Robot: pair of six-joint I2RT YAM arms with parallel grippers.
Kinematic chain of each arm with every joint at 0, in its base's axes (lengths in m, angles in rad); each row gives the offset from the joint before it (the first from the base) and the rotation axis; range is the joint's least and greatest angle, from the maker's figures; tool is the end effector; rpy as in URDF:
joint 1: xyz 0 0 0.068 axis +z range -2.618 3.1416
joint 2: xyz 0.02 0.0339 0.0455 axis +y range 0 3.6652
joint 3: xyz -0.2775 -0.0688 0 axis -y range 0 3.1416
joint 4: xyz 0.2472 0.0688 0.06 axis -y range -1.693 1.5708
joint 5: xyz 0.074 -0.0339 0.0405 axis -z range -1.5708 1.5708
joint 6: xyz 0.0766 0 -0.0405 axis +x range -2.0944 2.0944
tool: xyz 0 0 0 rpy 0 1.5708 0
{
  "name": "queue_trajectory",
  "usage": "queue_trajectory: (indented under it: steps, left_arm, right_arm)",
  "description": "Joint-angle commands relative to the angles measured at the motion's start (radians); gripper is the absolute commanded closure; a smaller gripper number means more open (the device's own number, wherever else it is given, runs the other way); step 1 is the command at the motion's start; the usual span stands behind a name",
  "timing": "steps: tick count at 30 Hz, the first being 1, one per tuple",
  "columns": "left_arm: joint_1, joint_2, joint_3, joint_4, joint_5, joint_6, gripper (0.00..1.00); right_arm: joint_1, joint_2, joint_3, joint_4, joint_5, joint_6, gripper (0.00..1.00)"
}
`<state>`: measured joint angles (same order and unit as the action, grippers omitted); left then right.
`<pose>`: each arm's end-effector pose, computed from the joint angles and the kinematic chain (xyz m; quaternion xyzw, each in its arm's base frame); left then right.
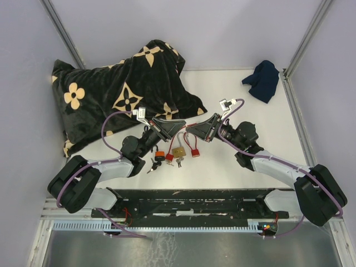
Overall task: Unlock with the key
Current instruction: Adjust the key.
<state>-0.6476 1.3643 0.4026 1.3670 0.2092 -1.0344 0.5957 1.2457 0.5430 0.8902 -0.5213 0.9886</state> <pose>0.2222 -0.1880 0.2754 -0.0196 0.5539 -0.6572 0.5108 0.2242 0.1981 0.2887 -0.0744 0.6432 0.6452 0.4056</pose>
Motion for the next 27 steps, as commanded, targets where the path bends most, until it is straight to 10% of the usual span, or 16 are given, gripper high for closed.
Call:
queue_trajectory:
  steps: [1, 13, 18, 27]
  left_arm:
    - [-0.001, -0.003, -0.008, 0.041, -0.050, -0.040, 0.97]
    - [-0.001, 0.006, -0.009, 0.009, -0.044, -0.054, 0.96]
    - [-0.002, -0.066, 0.015, -0.215, -0.068, 0.012, 0.57]
    - [0.001, -0.198, 0.268, -1.111, -0.169, 0.200, 0.01]
  right_arm:
    - [0.006, -0.017, -0.002, 0.096, -0.024, 0.002, 0.81]
    - [-0.002, -0.044, -0.011, 0.064, -0.014, -0.036, 0.98]
    - [-0.030, -0.085, -0.028, -0.024, -0.020, -0.065, 0.98]
    - [-0.096, -0.248, -0.070, -0.343, 0.019, -0.208, 0.98]
